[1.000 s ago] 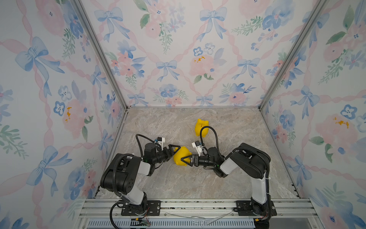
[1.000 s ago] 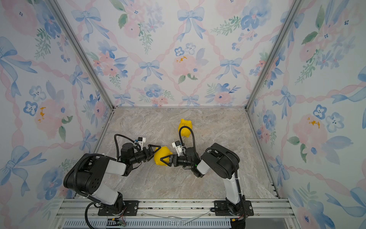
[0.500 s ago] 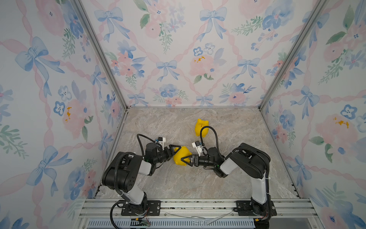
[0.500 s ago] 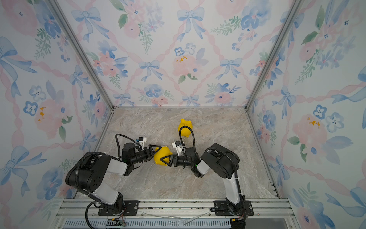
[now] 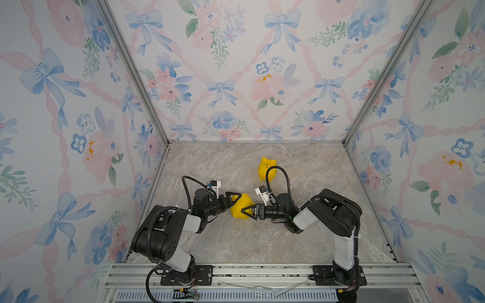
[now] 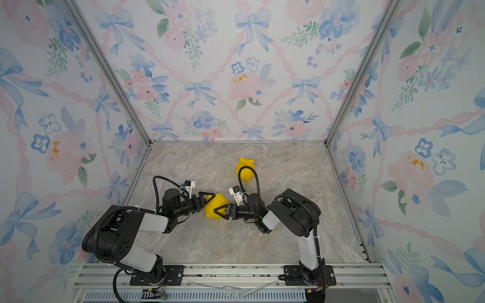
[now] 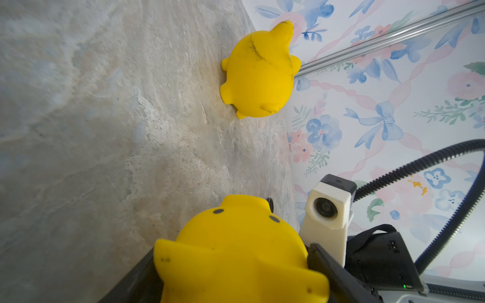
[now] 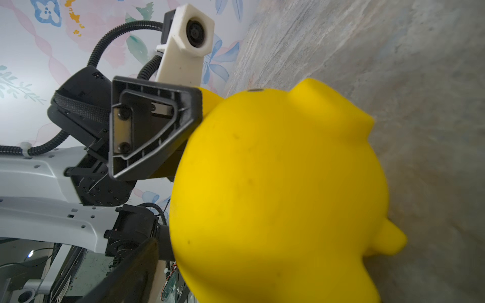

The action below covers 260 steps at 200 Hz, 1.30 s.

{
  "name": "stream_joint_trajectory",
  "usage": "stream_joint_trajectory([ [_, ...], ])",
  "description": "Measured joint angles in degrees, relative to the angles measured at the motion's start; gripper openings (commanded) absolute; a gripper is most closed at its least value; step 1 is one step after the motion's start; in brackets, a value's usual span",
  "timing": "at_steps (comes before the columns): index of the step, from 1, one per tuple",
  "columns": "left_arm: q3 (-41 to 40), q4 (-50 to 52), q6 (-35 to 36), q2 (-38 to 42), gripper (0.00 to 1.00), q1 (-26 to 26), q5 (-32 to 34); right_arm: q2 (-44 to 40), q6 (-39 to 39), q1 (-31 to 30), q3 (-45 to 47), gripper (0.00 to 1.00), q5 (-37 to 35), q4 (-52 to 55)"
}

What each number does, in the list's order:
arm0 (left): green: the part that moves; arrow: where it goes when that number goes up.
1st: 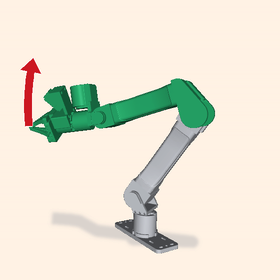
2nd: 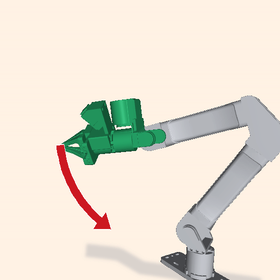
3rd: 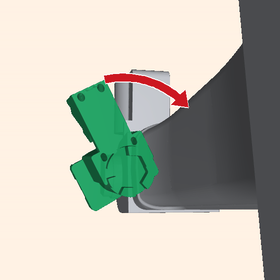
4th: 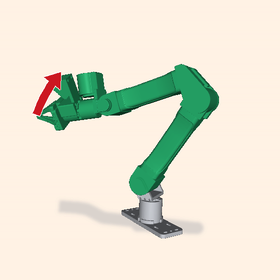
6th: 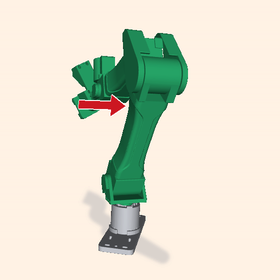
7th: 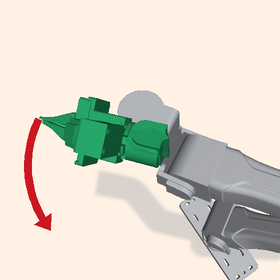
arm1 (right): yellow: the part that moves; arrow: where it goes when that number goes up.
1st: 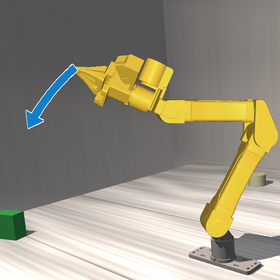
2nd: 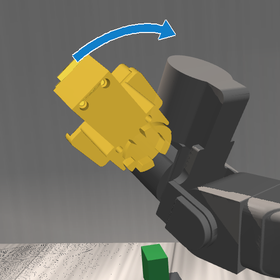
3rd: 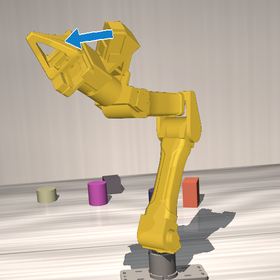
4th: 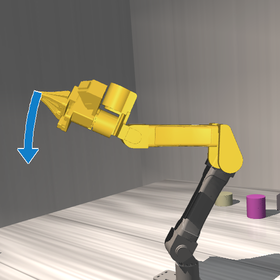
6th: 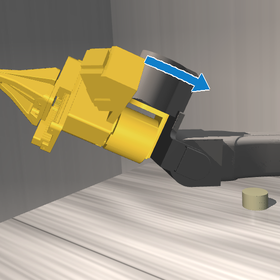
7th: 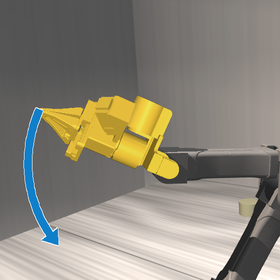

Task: Open piggy banks
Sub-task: Pick up the piggy bank from the center of the board, then place the piggy bank at the center of the board.

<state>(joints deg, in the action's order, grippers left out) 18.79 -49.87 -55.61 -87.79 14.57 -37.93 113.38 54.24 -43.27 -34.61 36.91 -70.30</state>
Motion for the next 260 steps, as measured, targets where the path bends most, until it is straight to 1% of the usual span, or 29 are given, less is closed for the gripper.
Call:
stream_joint_trajectory([
  [16, 0.6, 1.9, 1.1, 1.8, 0.61, 0.2, 0.3, -1.2, -0.7, 1.0, 1.0, 0.92, 0.1, 2.0],
  [49, 2.1, 5.6, 2.6, 4.8, 0.60, 0.4, 0.9, -5.2, -2.8, 2.8, 3.2, 0.93, 0.2, 6.5],
  [75, 4.5, 10.9, 4.7, 7.8, 0.60, 1.0, 2.2, -8.9, -4.2, 4.2, 5.0, 0.96, 0.5, 9.1],
  [100, 7.3, 17.5, 7.7, 10.4, 0.60, 1.9, 4.3, -15.3, -6.7, 5.2, 5.8, 0.97, 0.8, 14.5],
  [129, 11.6, 26.5, 11.9, 11.8, 0.60, 3.8, 8.2, -26.1, -12.0, 5.7, 5.5, 0.98, -0.6, 26.6],
  [147, 14.7, 32.4, 14.7, 12.0, 0.59, 6.1, 11.2, -33.6, -17.1, 6.6, 3.8, 1.00, -5.2, 38.8],
  [164, 18.2, 38.1, 17.2, 12.0, 0.58, 9.1, 14.8, -39.9, -21.5, 7.3, 0.3, 0.96, -12.0, 52.9],
  [170, 19.7, 40.5, 18.3, 12.0, 0.58, 10.7, 16.3, -41.7, -22.7, 7.8, -1.3, 0.96, -14.6, 57.7],
  [171, 19.9, 41.0, 18.5, 12.0, 0.58, 10.9, 16.7, -42.3, -23.5, 8.2, -2.0, 0.96, -15.6, 59.8],
  [173, 20.3, 41.6, 18.7, 12.0, 0.58, 11.3, 17.0, -42.3, -23.5, 8.2, -2.0, 0.96, -15.6, 59.8],
  [179, 22.1, 43.6, 19.6, 11.9, 0.58, 12.7, 18.4, -43.6, -24.7, 9.1, -4.1, 0.96, -18.5, 65.1],
  [197, 26.7, 47.8, 21.3, 10.9, 0.58, 16.7, 22.3, -45.7, -27.1, 12.8, -7.8, 0.96, -24.7, 75.8],
  [224, 33.5, 53.0, 22.7, 6.4, 0.57, 22.3, 28.4, -49.7, -28.9, 17.8, -7.5, 0.96, -30.3, 85.7],
  [260, 42.4, 61.5, 23.5, -2.0, 0.56, 29.9, 37.9, -55.9, -28.8, 22.0, -5.5, 0.96, -35.9, 92.5],
])
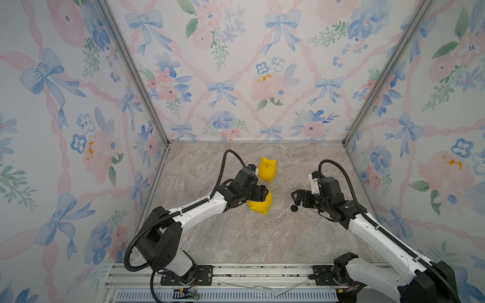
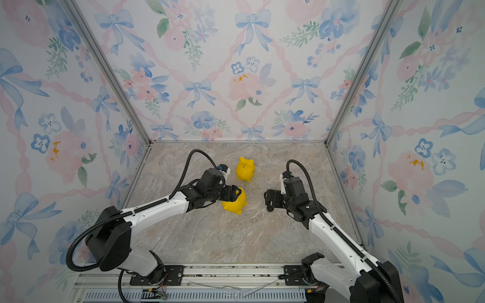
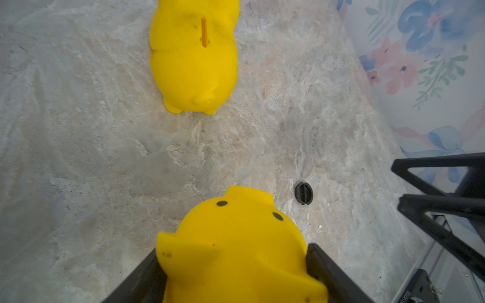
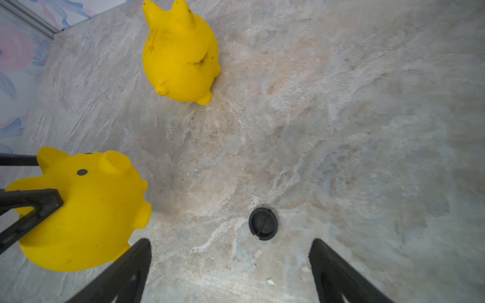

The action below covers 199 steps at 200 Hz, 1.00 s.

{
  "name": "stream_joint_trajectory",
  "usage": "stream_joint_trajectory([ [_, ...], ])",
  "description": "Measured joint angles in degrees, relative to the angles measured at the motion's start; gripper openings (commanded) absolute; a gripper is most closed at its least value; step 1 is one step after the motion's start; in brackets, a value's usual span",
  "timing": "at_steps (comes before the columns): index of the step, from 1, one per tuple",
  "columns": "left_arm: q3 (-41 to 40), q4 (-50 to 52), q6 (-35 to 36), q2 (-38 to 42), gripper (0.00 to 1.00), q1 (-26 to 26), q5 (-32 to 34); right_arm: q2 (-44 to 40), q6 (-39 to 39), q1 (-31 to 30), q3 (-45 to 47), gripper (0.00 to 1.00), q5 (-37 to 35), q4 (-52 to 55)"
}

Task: Open piggy banks
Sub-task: Place the piggy bank at the center of the board.

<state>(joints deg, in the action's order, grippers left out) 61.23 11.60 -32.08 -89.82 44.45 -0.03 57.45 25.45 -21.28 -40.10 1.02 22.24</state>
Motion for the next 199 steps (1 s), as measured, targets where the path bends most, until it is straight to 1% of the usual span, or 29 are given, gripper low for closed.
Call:
stream_joint_trajectory([
  [25, 5.9, 4.2, 0.0, -5.4, 0.56, 3.8, 5.7, -3.7, 1.1, 2.9, 1.9, 0.96, -4.0, 3.1],
  [55, 14.7, 8.3, 0.0, -13.0, 0.57, 7.4, 10.9, -5.2, 3.1, 5.6, 4.0, 0.96, -7.9, 6.2],
  [93, 23.9, 11.4, 0.2, -21.6, 0.61, 10.5, 14.6, -8.8, 4.1, 6.3, 6.1, 0.96, -9.2, 8.2],
  [117, 28.7, 13.1, 0.2, -24.9, 0.64, 11.7, 15.3, -11.0, 4.1, 6.4, 7.1, 0.96, -9.2, 8.3],
  [131, 30.1, 13.6, 0.2, -25.9, 0.66, 12.0, 15.7, -11.8, 4.0, 6.4, 7.6, 0.96, -9.1, 8.4],
  [143, 30.6, 13.9, 0.1, -26.2, 0.70, 12.1, 15.7, -12.0, 3.9, 6.5, 7.8, 0.96, -8.8, 8.5],
  [174, 31.1, 15.0, -0.2, -26.3, 0.87, 12.1, 15.7, -12.4, 3.2, 6.7, 8.5, 0.96, -6.4, 7.8],
  [193, 31.2, 15.4, -0.6, -26.3, 0.92, 12.1, 15.7, -12.5, 2.6, 6.7, 8.5, 0.96, -4.9, 7.0],
  [197, 31.2, 15.4, -0.6, -26.3, 0.97, 12.1, 15.7, -12.5, 2.5, 6.7, 8.5, 0.96, -4.6, 6.7],
  [199, 31.3, 15.4, -0.7, -26.3, 0.98, 12.1, 15.7, -12.5, 2.4, 6.7, 8.5, 0.96, -4.5, 6.7],
])
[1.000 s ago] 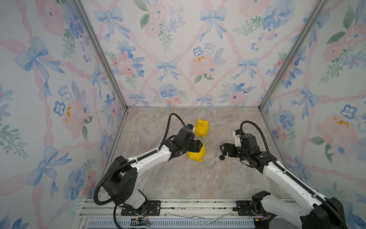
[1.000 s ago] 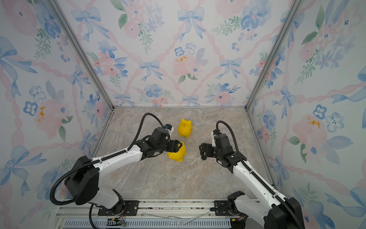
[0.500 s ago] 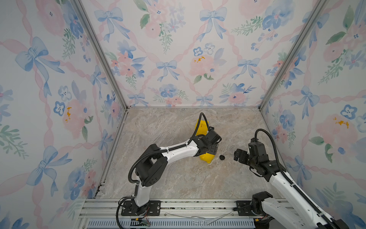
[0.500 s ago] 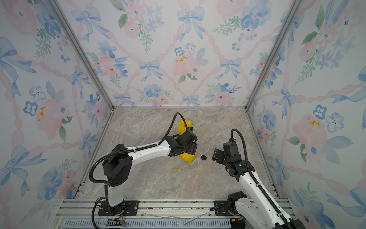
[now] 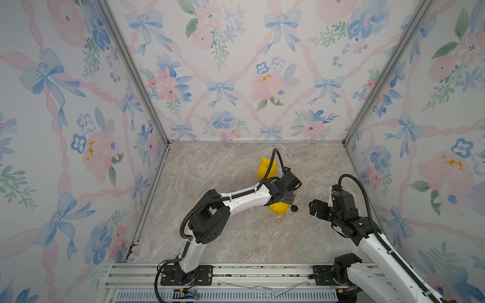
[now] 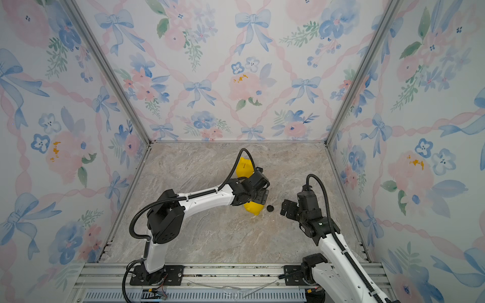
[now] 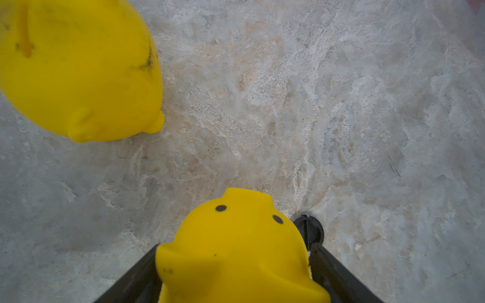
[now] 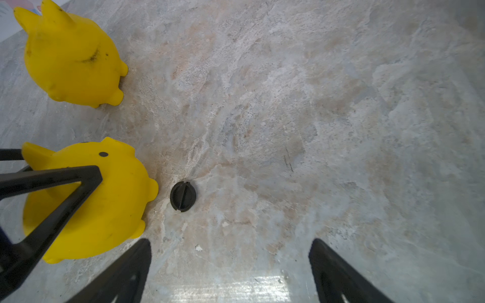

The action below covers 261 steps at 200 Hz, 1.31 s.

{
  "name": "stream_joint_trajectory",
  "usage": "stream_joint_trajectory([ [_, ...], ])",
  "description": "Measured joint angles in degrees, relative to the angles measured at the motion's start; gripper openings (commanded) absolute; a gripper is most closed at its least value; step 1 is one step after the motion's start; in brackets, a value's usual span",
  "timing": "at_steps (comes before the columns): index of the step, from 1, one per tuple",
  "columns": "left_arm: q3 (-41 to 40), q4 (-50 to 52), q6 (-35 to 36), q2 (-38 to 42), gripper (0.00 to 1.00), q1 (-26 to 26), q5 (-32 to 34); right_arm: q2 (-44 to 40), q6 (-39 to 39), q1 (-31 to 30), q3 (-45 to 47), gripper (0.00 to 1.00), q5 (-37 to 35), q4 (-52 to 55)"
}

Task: Open piggy banks
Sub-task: Place the piggy bank at the center of the board.

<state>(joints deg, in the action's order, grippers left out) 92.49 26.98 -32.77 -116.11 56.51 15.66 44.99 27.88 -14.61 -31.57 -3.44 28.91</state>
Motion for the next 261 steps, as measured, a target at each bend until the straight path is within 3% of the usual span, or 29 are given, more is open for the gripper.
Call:
stream_joint_trajectory([
  [67, -1.2, 0.0, -0.2, 3.0, 0.98, -2.8, -1.8, 2.2, -2.5, -0.7, -0.4, 0.96, 4.8, -2.2],
  [118, -15.3, -4.5, -0.1, 24.0, 0.98, -10.8, -4.4, 10.0, -4.9, -10.4, -7.0, 0.96, 5.6, -3.3],
  [188, -37.9, -7.8, -0.7, 46.2, 0.98, -24.5, -6.8, 34.7, -6.5, -30.6, -28.6, 0.96, 6.1, -6.0],
  [261, -45.6, -8.4, -0.8, 58.2, 0.98, -31.3, -10.3, 56.4, -5.1, -35.7, -45.7, 0.96, 4.9, -3.5],
])
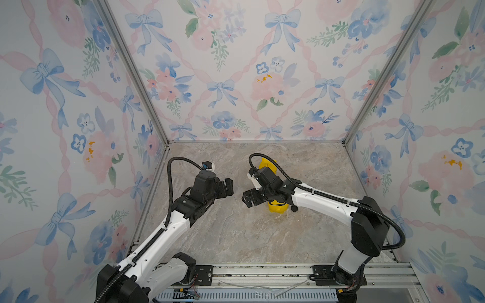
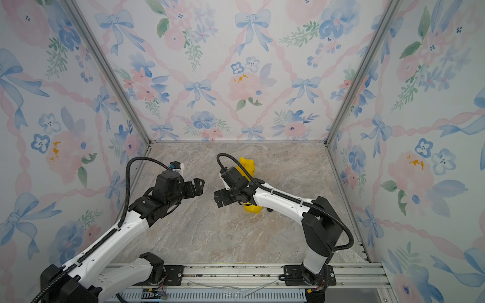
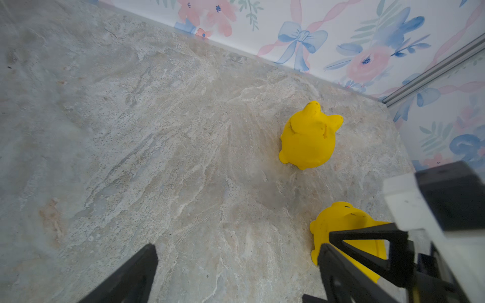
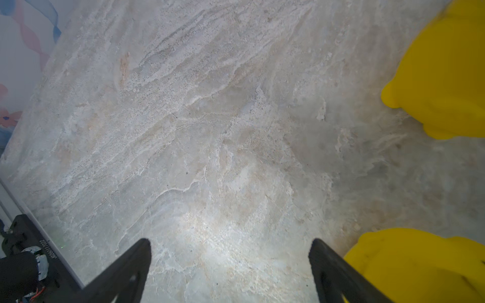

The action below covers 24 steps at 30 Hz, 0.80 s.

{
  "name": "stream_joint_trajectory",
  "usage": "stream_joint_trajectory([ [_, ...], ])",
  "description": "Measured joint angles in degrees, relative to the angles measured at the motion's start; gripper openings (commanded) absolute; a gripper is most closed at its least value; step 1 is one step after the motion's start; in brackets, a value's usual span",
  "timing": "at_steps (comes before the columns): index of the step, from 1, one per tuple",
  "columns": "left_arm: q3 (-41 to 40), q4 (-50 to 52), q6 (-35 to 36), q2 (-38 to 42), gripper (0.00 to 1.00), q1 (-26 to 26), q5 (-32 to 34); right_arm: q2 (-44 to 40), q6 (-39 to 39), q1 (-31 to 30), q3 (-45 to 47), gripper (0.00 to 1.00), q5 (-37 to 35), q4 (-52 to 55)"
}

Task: Open piggy banks
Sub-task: Place the piggy bank at the center of the board, then move the piggy bank to the center of the board.

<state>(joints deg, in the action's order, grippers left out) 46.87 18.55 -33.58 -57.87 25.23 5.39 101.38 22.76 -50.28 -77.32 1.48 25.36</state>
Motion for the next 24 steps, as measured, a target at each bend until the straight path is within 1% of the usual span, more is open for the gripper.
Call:
stream_joint_trajectory([
  [2, -0.3, -0.1, 0.2, 1.0, 0.98, -0.3, -0.4, 2.4, 0.9, -0.1, -1.5, 0.96, -1.1, 1.2],
  [6, -0.6, -0.5, 0.6, 2.2, 0.98, -0.9, -1.5, 6.6, 2.8, -0.3, -4.6, 0.96, -5.5, 4.7],
  [11, -0.6, -1.1, 1.1, 1.5, 0.98, -1.4, -2.9, 7.1, 5.2, 0.0, -4.3, 0.96, -9.6, 7.5],
  [15, -0.6, -1.7, 1.0, -0.2, 0.98, -1.4, -4.0, 5.9, 6.5, 0.7, -0.3, 0.96, -10.6, 7.1],
  [18, -0.6, -2.4, 1.0, -1.1, 0.98, -1.4, -4.9, 3.5, 7.3, 1.7, 4.3, 0.96, -10.9, 7.0],
  [24, 0.3, -3.6, 1.0, -4.1, 0.98, -1.4, -6.8, -4.0, 8.4, 6.4, 14.4, 0.96, -11.0, 5.3],
])
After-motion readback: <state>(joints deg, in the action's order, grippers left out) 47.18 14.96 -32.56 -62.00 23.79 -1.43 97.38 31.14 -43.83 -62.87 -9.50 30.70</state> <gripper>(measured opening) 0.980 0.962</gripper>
